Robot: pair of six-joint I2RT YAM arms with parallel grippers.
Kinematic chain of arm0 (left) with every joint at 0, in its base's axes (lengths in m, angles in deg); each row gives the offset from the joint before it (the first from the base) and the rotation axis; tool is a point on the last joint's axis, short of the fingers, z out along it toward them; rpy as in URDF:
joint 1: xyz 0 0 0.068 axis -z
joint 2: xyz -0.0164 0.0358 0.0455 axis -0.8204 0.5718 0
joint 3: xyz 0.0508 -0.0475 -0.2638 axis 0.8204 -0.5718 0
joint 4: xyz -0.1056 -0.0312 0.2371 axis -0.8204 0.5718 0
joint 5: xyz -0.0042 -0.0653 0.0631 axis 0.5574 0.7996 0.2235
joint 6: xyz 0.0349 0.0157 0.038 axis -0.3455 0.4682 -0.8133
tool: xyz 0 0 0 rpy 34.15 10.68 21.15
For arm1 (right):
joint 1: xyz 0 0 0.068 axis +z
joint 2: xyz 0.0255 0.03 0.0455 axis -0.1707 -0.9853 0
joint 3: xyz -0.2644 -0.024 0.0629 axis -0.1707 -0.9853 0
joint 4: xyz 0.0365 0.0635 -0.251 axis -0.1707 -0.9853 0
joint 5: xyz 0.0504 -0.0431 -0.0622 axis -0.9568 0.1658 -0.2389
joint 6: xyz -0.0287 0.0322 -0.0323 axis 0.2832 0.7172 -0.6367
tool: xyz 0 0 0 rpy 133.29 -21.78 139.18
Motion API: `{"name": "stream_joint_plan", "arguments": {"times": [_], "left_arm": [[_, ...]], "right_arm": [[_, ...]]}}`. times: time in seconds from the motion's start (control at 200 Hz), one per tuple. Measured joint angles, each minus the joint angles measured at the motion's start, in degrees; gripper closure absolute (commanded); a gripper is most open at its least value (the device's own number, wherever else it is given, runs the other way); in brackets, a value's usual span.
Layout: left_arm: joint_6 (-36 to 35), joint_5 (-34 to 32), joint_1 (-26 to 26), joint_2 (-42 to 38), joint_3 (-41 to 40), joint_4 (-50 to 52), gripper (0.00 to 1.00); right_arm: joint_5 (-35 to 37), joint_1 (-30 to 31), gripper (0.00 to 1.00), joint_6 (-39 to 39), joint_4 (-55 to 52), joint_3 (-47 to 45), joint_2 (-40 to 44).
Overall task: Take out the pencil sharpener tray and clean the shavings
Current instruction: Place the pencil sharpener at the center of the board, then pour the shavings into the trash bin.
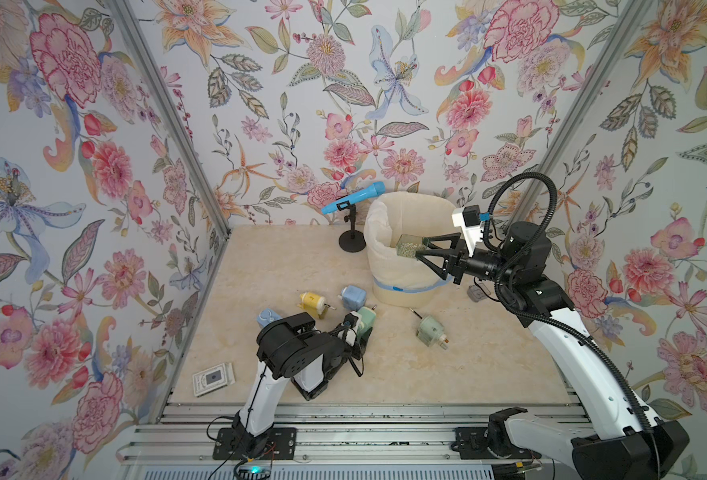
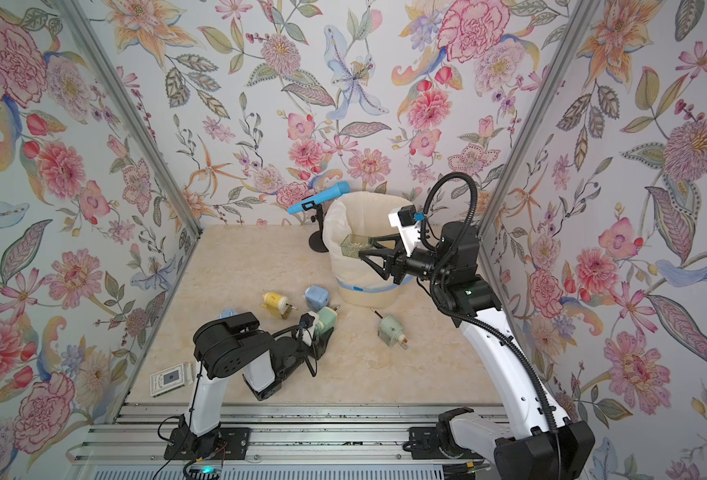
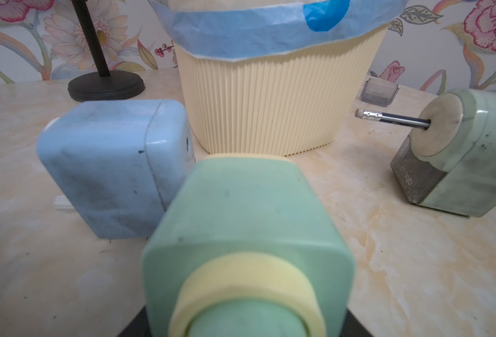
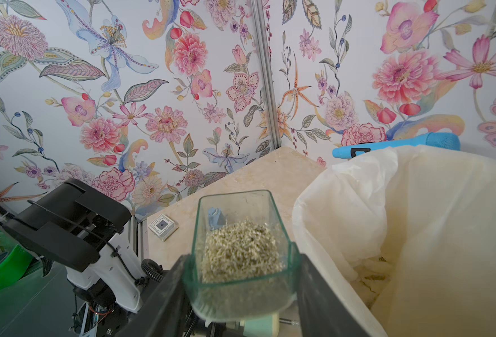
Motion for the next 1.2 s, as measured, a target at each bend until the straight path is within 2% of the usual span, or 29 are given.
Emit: {"name": "stream_joint_plan", "arguments": {"times": [0.095,0.115,0.12,0.125,0.13,0.15,0.455,0.791,0.996,1.201], "left_arm": [[-0.04,-1.20,0.72,-0.02,-0.07,0.00,0.43],[-0.07,-1.55,1.01,-0.02,-0.09,0.00,0.32],[-0.11,-1.66,1.05,-0.02,-0.11,0.00,0.24],[-0.22,-1.77,1.16,-0.04,-0.15,0.00,0.13],[-0.22,-1.77,1.22,-0.07,-0.17,0.00,0.07],[-0.26,-2.10,1.53,-0.09,-0.31,0.00,0.01],[0.31,-9.88,6.75,-4.68,-5.49,0.15,0.00],[0.92,-17.90,11.04,-13.57,-11.28,0.15,0.00],[1.51,-20.57,12.46,-20.48,-16.85,0.11,0.00],[1.70,-22.58,15.58,-26.08,-18.67,0.20,0.00]], "right_arm": [[0.20,-0.87,0.59,0.22,0.26,0.63,-0.90],[0.24,-1.07,0.59,0.24,0.39,0.72,-1.07],[0.26,-1.09,0.59,0.26,0.42,0.74,-1.11],[0.31,-1.16,0.59,0.28,0.46,0.79,-1.22],[0.33,-1.20,0.59,0.31,0.46,0.79,-1.25],[0.46,-1.38,0.59,0.46,0.42,0.94,-1.44],[3.98,-3.30,0.59,1.25,-0.83,2.89,-5.01],[8.83,-3.34,0.60,3.10,-6.49,11.28,-8.83],[11.02,-3.34,0.60,7.67,-9.68,13.79,-9.99],[11.65,-3.02,0.58,15.54,-11.15,15.10,-12.35]]}}
